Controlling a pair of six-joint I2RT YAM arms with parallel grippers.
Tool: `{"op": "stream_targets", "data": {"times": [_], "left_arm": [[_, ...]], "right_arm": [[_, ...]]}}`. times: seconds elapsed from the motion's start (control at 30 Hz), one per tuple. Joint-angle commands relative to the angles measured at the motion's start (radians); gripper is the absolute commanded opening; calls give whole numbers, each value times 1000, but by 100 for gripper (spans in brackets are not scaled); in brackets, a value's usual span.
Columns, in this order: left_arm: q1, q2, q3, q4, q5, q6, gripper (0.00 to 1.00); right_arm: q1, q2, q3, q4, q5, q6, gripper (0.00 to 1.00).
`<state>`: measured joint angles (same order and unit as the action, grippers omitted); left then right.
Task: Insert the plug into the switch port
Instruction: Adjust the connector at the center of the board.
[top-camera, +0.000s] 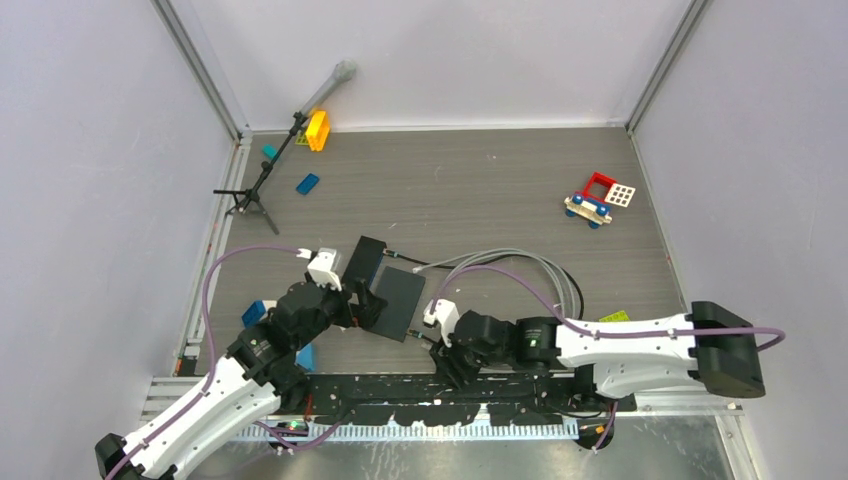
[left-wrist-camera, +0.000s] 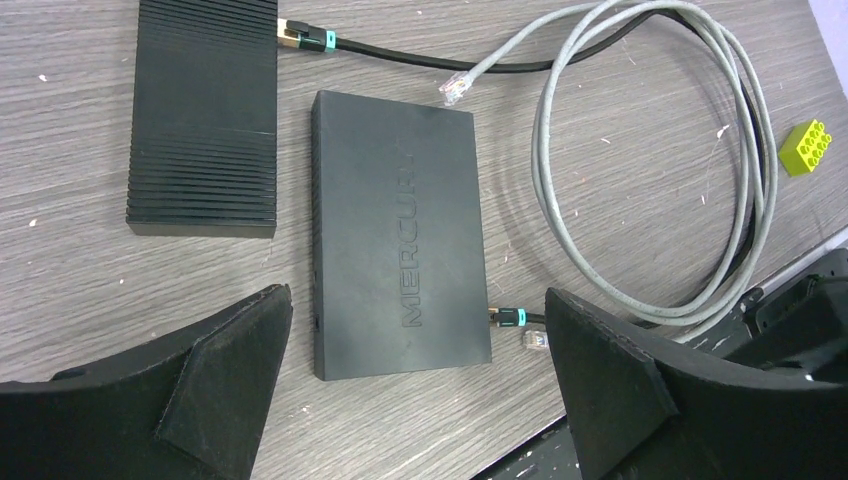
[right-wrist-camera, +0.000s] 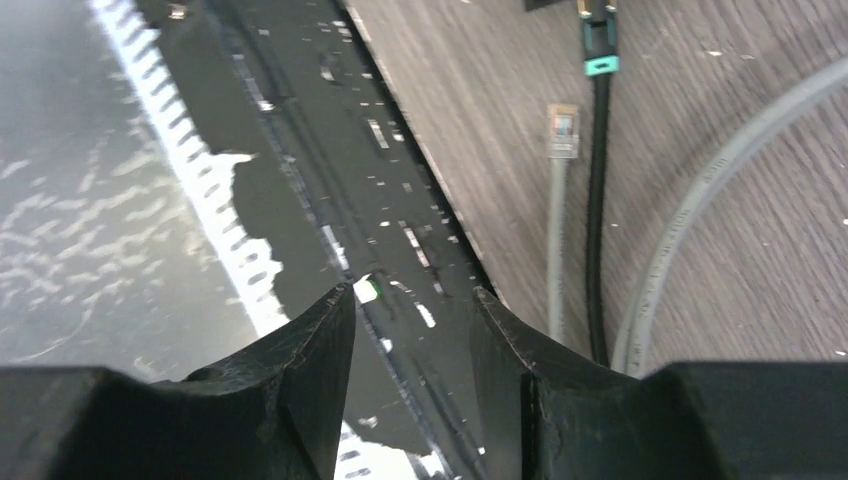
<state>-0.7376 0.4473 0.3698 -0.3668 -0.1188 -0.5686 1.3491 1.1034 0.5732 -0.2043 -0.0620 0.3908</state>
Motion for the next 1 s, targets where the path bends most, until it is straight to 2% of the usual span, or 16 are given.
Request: {"op": "stream_targets", "data": {"times": [0.0,0.5,0.67,0.8,0.97], "left_arm": [[-1,4,-5,27,11,2,100],[-1,-2,-19,27,10,16,100],[0,2,-20,30,14,18,100],[0,-4,-23,29,16,17,100],[0,-12,-22,23,18,20,100]], "right_arm": [[8,74,19,33,148,37,50],[12,248,58,1,154,45,48],[16,288,92,-21,146,43,43],[24,216,119,-53,151,34,43],[25,6,147,-127,243,22,53]]}}
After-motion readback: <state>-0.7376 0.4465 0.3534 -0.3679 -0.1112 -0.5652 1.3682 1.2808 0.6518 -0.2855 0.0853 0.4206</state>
